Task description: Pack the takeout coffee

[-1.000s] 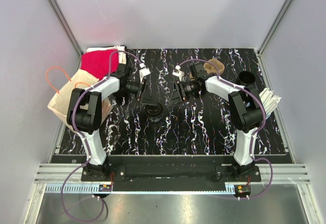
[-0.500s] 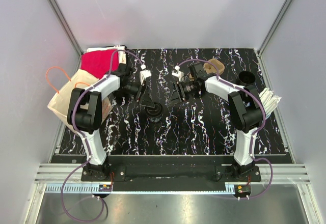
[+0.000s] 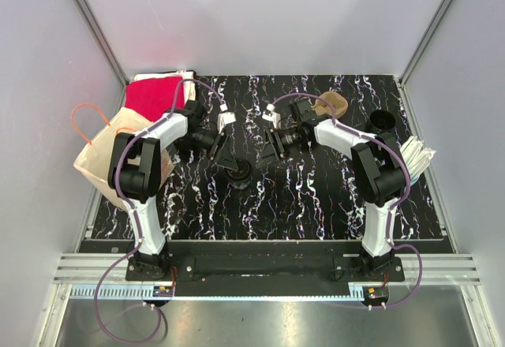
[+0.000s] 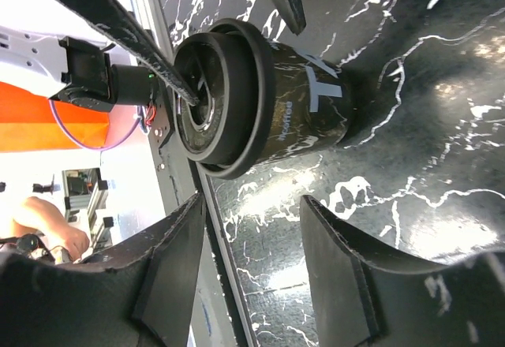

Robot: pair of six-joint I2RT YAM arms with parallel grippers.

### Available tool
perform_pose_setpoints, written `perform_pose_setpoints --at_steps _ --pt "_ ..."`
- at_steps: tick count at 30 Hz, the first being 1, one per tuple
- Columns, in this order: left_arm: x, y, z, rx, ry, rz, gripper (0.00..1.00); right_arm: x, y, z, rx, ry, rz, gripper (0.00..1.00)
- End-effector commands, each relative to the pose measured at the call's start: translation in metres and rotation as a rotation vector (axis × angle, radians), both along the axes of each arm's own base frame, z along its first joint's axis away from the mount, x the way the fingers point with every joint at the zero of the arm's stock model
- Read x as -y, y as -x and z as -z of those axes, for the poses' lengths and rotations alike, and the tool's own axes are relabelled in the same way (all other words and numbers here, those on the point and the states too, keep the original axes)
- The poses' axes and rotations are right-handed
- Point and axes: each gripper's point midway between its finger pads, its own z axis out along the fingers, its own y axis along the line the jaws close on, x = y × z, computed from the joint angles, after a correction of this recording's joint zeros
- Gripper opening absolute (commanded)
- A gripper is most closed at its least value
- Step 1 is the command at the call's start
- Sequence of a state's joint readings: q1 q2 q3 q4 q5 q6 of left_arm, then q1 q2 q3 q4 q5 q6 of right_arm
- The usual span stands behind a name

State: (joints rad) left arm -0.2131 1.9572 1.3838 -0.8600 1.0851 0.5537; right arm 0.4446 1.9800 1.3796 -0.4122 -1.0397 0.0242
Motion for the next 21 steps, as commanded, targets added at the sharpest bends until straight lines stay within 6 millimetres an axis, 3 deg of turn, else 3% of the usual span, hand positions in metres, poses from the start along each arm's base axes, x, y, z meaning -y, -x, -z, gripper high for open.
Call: perform_pose_setpoints --at_steps 1,5,21 --pt "-0.001 -0.006 0.002 0.036 -0.002 0.016 0.7 -0.014 0.009 -0.02 0.025 -0.054 -0.056 0.56" --pt "0.001 -0.004 0.005 0.017 0.005 0.02 0.65 -0.019 0.014 -0.014 0.002 -0.055 -0.077 0.56" --pt "0.002 -0.007 0.01 0.003 0.013 0.01 0.64 -0.031 0.024 0.007 -0.075 -0.043 -0.108 0.51"
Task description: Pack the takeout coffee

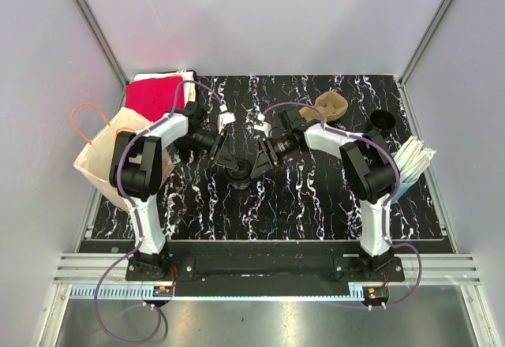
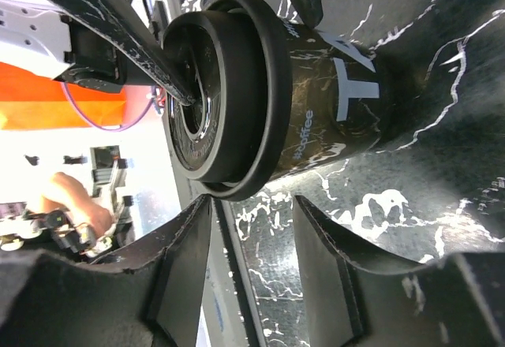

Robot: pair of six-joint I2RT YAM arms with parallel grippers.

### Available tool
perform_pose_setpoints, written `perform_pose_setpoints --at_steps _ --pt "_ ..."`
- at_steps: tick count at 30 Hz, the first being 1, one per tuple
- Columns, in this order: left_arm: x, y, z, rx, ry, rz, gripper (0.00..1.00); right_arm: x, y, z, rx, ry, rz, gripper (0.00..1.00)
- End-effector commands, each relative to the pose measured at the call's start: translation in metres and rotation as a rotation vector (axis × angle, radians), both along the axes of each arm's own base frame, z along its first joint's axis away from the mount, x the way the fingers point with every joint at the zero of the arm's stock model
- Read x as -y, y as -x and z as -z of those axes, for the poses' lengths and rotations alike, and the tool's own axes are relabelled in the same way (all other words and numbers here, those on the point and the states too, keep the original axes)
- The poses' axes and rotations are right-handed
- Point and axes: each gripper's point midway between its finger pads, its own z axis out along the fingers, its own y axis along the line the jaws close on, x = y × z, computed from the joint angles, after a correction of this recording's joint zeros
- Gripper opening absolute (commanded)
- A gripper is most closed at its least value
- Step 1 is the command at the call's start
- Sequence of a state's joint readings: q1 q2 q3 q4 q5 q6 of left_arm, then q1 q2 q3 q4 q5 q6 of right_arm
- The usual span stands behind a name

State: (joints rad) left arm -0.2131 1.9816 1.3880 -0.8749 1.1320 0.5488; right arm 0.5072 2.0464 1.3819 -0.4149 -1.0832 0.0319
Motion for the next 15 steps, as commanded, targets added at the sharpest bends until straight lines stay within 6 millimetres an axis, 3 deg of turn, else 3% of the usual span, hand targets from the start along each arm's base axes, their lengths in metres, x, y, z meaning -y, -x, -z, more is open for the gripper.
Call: perform_pose_setpoints --at_steps 1,8,15 --pt "-0.002 -0.011 0.01 0.052 -0.023 0.006 0.64 -0.012 -0.001 -0.012 -0.003 -0.049 -0.028 0.51" --pt "-0.002 -0.011 0.013 0.048 -0.031 0.002 0.64 -0.017 0.0 -0.017 -0.044 -0.083 -0.036 0.5" --pt "-0.002 -0.011 0.014 0.05 -0.035 0.001 0.63 -0.017 -0.003 -0.005 -0.05 -0.053 -0.012 0.42"
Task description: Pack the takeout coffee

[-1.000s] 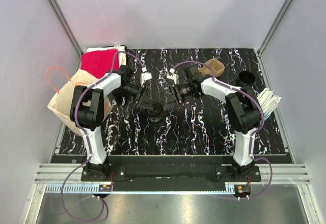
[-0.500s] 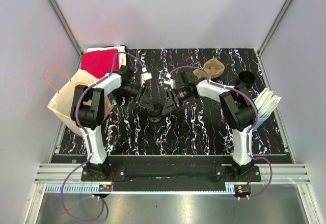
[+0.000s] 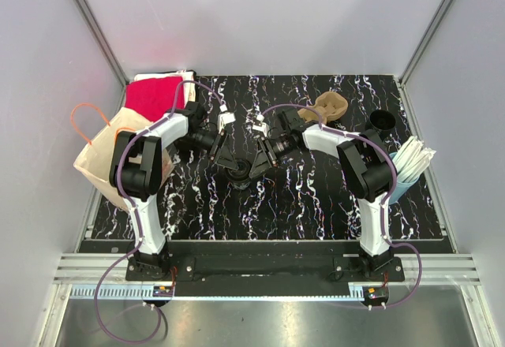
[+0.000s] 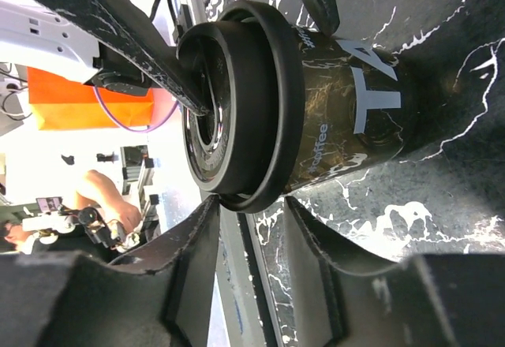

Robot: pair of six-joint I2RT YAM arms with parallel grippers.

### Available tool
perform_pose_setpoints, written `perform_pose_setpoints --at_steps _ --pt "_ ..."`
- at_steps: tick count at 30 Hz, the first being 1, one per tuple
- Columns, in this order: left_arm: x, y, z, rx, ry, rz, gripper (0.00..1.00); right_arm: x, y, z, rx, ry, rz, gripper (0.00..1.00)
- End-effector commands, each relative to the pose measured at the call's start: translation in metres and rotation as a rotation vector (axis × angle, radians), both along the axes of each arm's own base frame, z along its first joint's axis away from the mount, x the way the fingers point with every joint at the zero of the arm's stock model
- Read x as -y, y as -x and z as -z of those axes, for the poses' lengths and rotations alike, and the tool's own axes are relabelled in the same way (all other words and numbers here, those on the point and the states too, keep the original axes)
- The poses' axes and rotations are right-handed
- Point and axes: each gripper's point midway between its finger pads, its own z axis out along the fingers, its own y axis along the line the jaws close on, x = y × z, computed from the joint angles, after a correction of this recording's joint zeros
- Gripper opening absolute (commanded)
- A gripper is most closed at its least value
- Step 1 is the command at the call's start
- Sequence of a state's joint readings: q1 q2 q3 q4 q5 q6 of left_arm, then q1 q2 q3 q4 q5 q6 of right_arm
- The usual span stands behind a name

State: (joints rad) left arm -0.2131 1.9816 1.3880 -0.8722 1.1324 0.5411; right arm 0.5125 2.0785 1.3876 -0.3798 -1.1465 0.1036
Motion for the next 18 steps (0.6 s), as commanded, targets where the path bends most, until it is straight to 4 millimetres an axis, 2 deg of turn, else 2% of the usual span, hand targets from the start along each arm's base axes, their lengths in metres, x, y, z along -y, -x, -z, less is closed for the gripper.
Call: perform_pose_setpoints --at_steps 1,8,18 --pt "-0.002 -0.011 0.015 0.053 -0.037 0.005 0.63 -0.01 -0.008 -0.001 0.026 -0.011 0.002 0.39" --pt "-0.005 -0.007 0.021 0.056 -0.06 0.005 0.63 -0.008 -0.01 0.015 0.017 0.04 0.036 0.27" --pt "-0.006 -0.003 0.029 0.037 -0.073 0.007 0.61 -0.005 -0.018 0.044 0.06 0.162 0.094 0.22"
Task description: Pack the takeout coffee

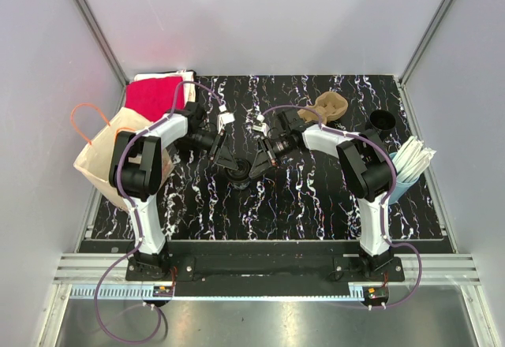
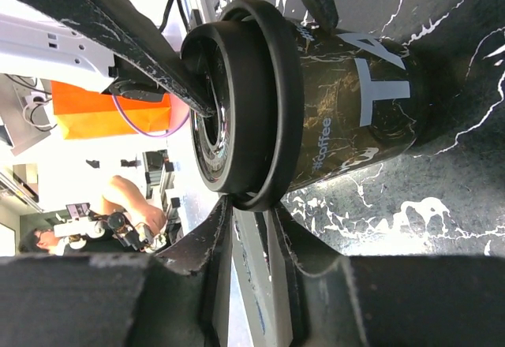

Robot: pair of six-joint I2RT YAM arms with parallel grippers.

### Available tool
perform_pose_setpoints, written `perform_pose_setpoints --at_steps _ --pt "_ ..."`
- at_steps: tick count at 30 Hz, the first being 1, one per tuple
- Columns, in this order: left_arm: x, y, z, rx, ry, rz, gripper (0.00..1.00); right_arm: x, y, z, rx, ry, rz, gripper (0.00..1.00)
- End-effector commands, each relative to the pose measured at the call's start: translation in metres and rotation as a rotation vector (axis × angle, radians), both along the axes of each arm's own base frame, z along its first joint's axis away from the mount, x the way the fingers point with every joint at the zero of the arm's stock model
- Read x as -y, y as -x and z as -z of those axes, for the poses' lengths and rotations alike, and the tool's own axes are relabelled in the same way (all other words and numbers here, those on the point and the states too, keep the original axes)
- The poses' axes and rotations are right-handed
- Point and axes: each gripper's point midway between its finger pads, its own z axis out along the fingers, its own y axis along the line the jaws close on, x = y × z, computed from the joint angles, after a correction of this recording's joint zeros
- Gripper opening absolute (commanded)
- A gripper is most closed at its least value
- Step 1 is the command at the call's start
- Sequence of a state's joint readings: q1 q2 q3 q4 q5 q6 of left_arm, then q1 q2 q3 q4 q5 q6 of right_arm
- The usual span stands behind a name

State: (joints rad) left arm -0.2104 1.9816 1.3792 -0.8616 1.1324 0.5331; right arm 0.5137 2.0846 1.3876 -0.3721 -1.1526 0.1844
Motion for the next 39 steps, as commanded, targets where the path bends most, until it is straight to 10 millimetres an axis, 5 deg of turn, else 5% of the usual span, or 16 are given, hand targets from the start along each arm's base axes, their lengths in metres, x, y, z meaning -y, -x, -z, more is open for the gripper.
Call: perform_pose_setpoints --at_steps 1,24,32,34,39 --pt "-0.005 -0.003 0.027 0.045 -0.072 0.014 0.61 -0.003 -0.021 0.048 0.138 0.16 0.067 0.21" --pt "-0.004 0.002 0.033 0.029 -0.1 0.018 0.61 0.014 -0.035 0.091 0.203 0.4 0.104 0.18" --pt "-0.004 0.002 0.034 0.031 -0.102 0.019 0.61 -0.006 -0.036 -0.012 0.331 0.152 0.048 0.52" --pt "-0.005 0.002 0.034 0.026 -0.102 0.018 0.61 -0.007 -0.032 -0.027 0.339 0.111 0.031 0.59" --pt "-0.004 0.001 0.032 0.034 -0.099 0.019 0.61 -0.002 -0.032 -0.038 0.276 0.034 0.019 0.59"
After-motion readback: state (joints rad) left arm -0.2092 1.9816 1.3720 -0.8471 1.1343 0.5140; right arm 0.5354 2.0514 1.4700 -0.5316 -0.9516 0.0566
